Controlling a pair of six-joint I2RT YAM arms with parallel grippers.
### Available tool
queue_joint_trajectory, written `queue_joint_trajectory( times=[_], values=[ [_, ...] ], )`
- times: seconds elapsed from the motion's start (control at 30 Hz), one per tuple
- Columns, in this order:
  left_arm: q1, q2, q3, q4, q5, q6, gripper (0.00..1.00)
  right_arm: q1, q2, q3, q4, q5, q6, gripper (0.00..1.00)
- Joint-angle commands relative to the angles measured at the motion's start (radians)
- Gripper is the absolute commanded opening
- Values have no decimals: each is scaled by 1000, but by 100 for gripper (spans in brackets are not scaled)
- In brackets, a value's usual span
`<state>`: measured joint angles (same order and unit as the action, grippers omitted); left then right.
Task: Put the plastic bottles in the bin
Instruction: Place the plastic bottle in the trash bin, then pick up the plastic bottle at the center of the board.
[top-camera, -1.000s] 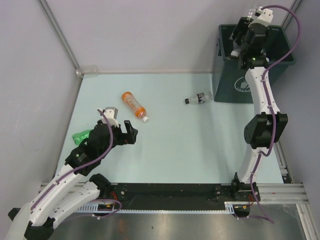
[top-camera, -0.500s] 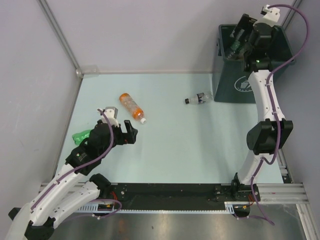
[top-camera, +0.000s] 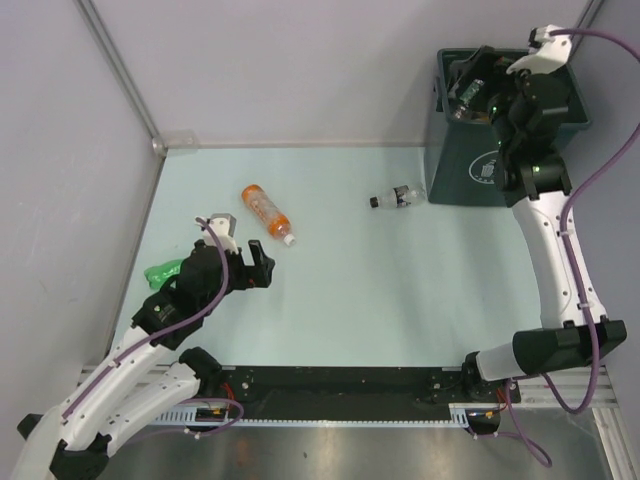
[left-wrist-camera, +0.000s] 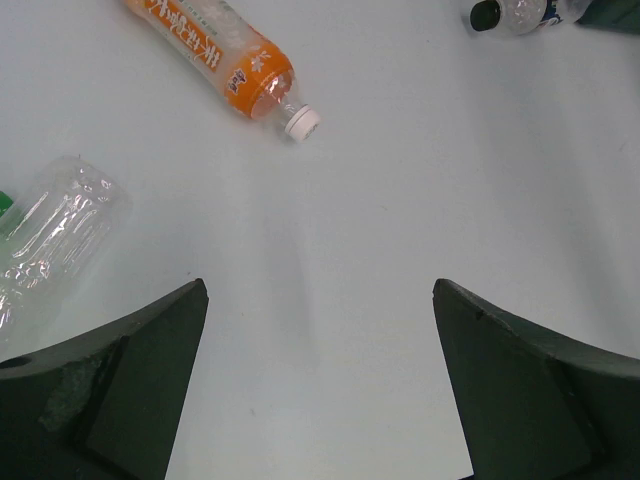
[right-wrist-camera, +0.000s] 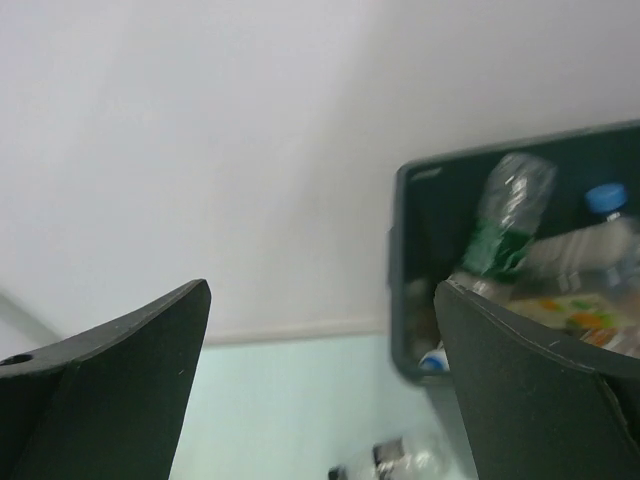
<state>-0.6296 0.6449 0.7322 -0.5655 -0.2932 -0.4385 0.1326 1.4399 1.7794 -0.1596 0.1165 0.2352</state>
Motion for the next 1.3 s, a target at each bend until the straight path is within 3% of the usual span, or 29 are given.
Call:
queue_joint_trajectory(
  times=[0.0,0.17,0.43,0.77,0.97,1.03,1.27],
  values=[
    [10,9,12,-4,-26,-16,100,77,-70,-104,-60,-44,-10,100],
    [11,16,15,-13,-30,-20,100,168,-115,-221,-86,-31,-10,100],
    [14,29,12,-11,-32,-35,100,376,-35,-285,-130,-9,-91,100],
    [14,79,10,9,-37,-75,100,524,-38,-414,-141,-9,-79,98],
    [18,186,33,70,-70,-143,100,542,-29,-491,-116,-29,-25,98],
    [30,248,20,144,-139,-190,100,541,-30,-503,-118,-32,-4,98],
    [188,597,65,354,-3,-258,100,573,-107,-607,-120,-41,70,96]
  ],
)
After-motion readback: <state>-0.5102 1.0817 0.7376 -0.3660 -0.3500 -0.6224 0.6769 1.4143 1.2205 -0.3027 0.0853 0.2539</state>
